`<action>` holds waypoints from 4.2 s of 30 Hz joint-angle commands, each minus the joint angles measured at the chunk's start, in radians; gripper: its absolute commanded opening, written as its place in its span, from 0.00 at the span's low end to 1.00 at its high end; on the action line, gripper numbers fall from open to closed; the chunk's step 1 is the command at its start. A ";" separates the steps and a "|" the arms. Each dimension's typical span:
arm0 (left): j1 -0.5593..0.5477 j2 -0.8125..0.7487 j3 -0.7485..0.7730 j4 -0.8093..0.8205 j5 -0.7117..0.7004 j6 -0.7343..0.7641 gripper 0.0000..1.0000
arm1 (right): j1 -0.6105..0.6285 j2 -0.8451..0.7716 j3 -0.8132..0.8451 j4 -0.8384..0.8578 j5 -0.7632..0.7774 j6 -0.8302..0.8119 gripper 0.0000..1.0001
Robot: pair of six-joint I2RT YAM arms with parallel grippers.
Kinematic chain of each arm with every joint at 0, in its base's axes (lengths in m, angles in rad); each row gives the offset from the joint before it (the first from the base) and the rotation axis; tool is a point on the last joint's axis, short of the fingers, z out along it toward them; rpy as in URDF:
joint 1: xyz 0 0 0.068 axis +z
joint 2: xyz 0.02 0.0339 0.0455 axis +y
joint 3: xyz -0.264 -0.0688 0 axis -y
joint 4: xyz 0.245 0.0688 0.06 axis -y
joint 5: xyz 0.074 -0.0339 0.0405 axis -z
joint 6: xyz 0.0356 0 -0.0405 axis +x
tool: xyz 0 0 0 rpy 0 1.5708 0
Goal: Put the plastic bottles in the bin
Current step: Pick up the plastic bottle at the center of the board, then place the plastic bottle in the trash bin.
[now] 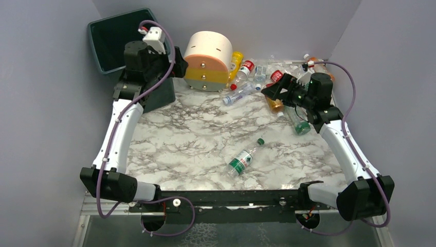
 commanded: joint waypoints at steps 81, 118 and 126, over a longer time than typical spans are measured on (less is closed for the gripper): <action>-0.967 0.430 -0.273 -0.077 -0.281 -0.023 0.56 | -0.002 -0.079 0.020 -0.025 0.018 -0.007 1.00; -0.330 0.182 0.121 -0.239 -0.226 0.173 0.61 | -0.001 -0.055 0.045 -0.100 0.135 -0.047 1.00; -0.178 0.223 0.373 -0.265 -0.175 0.186 0.63 | -0.002 -0.038 0.051 -0.099 0.126 -0.047 1.00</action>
